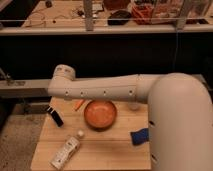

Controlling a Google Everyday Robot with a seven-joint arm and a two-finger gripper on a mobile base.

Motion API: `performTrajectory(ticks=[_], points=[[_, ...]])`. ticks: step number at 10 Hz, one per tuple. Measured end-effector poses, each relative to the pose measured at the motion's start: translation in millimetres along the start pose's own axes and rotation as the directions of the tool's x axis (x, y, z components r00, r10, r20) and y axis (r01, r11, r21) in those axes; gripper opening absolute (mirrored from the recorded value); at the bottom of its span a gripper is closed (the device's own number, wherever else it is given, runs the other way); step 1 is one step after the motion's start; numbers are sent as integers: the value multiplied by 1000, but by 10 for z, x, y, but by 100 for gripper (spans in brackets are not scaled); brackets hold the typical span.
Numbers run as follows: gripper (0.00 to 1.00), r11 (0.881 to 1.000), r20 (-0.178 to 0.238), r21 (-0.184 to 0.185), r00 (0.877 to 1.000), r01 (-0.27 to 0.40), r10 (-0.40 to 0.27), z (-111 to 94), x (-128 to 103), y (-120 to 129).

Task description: Knock the eraser over

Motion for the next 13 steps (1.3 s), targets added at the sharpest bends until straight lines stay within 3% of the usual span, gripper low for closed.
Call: performTrajectory(ticks=[4,9,13], points=[[0,1000,37,-23,999,13,-12,108,-129,-39],[0,999,108,-38,994,39,-34,253,-504,-67],[0,998,135,-61,991,29,-20,286,-678,47]])
